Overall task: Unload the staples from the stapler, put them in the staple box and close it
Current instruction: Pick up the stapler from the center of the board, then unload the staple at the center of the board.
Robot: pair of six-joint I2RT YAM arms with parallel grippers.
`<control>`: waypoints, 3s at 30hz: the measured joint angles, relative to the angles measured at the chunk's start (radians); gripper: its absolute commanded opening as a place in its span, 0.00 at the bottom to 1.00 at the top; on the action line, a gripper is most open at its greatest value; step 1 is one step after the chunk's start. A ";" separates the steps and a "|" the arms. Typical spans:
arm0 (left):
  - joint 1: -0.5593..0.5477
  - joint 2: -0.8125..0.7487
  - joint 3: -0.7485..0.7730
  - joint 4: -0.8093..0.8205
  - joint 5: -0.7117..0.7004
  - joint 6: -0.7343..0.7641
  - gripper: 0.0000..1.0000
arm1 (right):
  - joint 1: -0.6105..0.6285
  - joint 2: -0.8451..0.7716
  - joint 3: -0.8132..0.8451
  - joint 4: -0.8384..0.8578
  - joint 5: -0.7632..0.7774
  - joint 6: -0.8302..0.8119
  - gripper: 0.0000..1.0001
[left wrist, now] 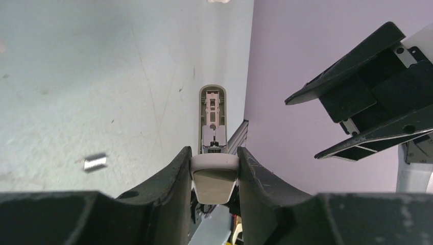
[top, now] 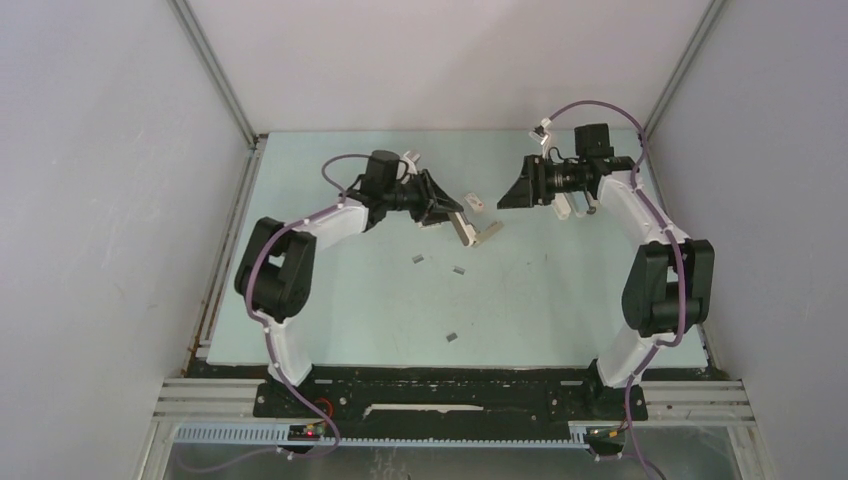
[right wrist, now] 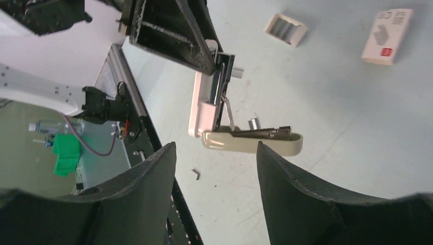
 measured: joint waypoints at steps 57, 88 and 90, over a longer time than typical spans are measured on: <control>0.055 -0.158 -0.114 0.047 0.165 -0.399 0.00 | 0.314 -0.378 -0.864 1.184 0.290 -1.080 0.76; 0.011 -0.220 -0.498 0.150 -0.106 -0.754 0.00 | 0.410 -0.347 -1.003 1.147 0.532 -1.123 0.18; 0.008 -0.228 -0.498 0.111 -0.135 -0.754 0.00 | 0.421 -0.347 -0.988 1.102 0.546 -1.125 0.18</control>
